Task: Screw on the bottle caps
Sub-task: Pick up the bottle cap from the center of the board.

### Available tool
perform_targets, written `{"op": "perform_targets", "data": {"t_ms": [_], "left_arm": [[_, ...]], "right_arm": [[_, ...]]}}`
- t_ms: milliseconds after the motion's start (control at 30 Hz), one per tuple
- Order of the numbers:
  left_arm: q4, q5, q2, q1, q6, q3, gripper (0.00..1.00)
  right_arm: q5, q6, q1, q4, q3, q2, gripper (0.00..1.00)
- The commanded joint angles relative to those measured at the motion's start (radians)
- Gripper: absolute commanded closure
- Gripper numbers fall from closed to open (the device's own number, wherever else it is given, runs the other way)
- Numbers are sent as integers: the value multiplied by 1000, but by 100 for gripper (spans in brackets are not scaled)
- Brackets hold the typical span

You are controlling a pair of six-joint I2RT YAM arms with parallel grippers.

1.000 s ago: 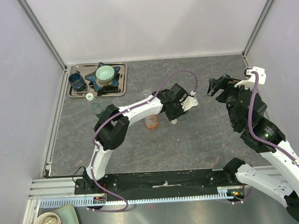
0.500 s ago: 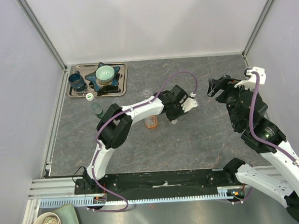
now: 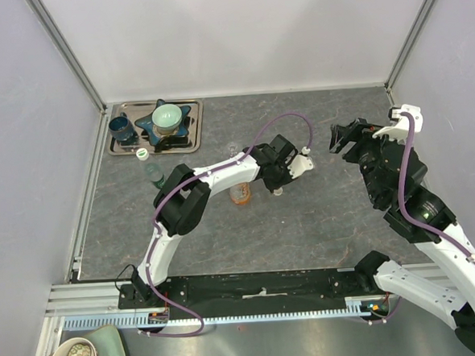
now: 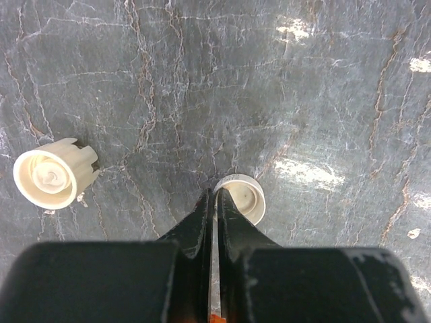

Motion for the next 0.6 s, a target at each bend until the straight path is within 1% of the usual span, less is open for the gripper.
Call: {"op": "perform_targets", "data": {"t_ms": [0, 100, 200, 233, 333, 367, 433, 467, 500, 567], "left_arm": [[6, 62, 11, -7, -33, -30, 98], [-8, 76, -32, -17, -53, -7, 98], [-37, 99, -145, -20, -85, 50, 98], [-46, 113, -220, -20, -92, 67, 98], [-82, 130, -342, -20, -114, 122, 98], [-83, 133, -420, -18, -125, 131, 98], [-88, 145, -507, -14, -135, 142, 98], [-89, 157, -588, -11, -155, 145, 98], [-92, 173, -625, -6, -166, 148, 98], [-112, 214, -688, 12, -206, 165, 98]], "right_arm": [[-13, -3, -2, 6, 67, 9, 24], [-21, -17, -3, -2, 101, 19, 24], [-40, -44, -2, -2, 153, 24, 23], [-51, -52, -2, 0, 183, 29, 22], [-116, -97, -3, 1, 251, 45, 19], [-129, -110, -2, 3, 268, 49, 17], [-163, -146, -3, 15, 309, 58, 13], [-175, -155, -3, 20, 323, 58, 12], [-192, -164, -3, 30, 347, 59, 9], [-251, -199, -3, 52, 360, 56, 6]]}}
